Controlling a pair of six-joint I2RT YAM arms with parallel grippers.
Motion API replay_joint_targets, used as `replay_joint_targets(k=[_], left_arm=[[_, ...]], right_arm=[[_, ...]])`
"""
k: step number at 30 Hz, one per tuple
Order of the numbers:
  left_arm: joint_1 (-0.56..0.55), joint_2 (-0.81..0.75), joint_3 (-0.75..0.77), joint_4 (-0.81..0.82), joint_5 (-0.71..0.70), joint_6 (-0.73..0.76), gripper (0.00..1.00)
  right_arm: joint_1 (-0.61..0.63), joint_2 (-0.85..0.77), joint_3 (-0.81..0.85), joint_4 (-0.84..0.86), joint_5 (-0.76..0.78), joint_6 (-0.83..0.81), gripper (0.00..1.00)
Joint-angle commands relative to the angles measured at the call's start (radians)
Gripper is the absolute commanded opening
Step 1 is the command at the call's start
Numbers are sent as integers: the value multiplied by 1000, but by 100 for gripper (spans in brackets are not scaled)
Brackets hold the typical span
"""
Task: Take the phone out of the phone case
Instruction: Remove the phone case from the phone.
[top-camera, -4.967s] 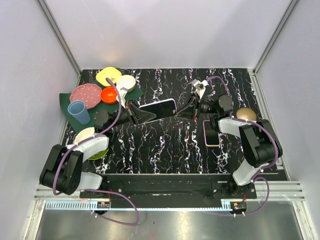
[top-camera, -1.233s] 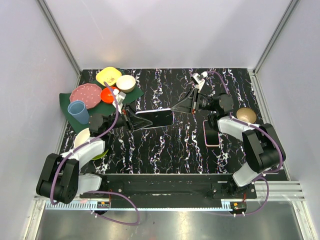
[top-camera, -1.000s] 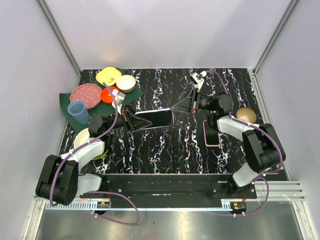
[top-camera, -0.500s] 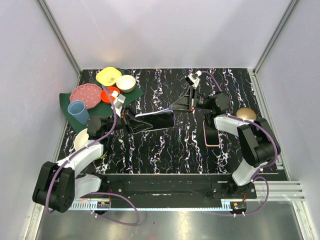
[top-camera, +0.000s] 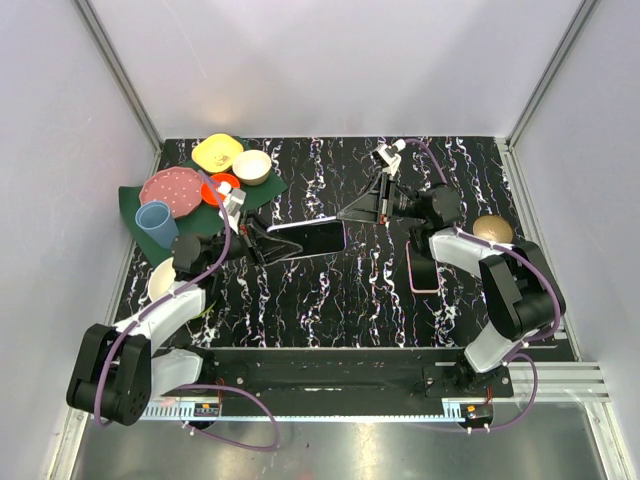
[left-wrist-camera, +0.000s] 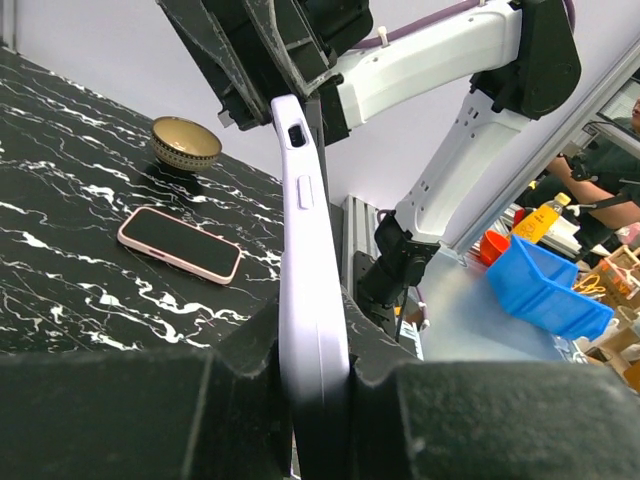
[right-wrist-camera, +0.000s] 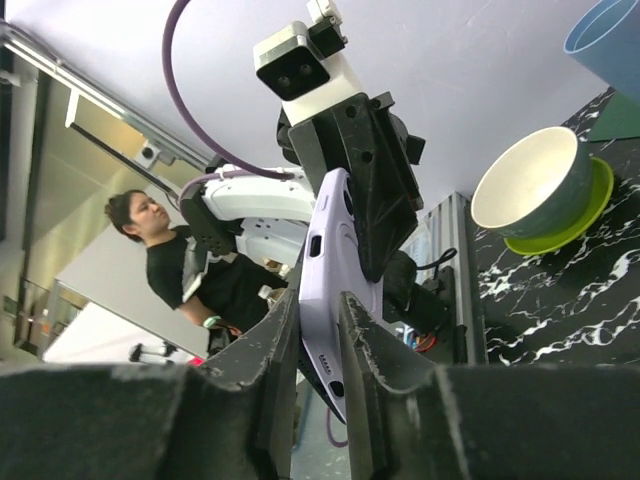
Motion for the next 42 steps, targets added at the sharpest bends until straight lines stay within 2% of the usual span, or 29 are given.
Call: replay_joint_targets(k=[1,8,11,19,22,25,29,32,42], left_arm=[[12,-29,5,516,-85,10,0],[21,-30,5,516,-114,-4,0],[24,-27,5,514,-118,-5,0],[24,-32,5,516,-125,-13,0],[24,-30,5,516,-131,-18,0],[26,-30,2,516,-139,-18,0],[32,-29,-5,516,-157,-10,0],[38,-32,-13,516,-177,-2,0],[47,-33,-28,517,-206,21,0]], right_arm=[[23,-21,1,135,-29,-150,28],[21,5,-2,123,-33,-228,31],[23,5,-10,68,-37,-302,31],[24,19,-24,27,-42,-373,32],[26,8,-33,-28,-45,-457,33],[29,-10,-41,-93,-56,-578,38],[36,-16,-42,-96,-95,-604,46],[44,-16,-41,-110,-105,-620,48],[62,-73,-35,-334,-65,-802,52]])
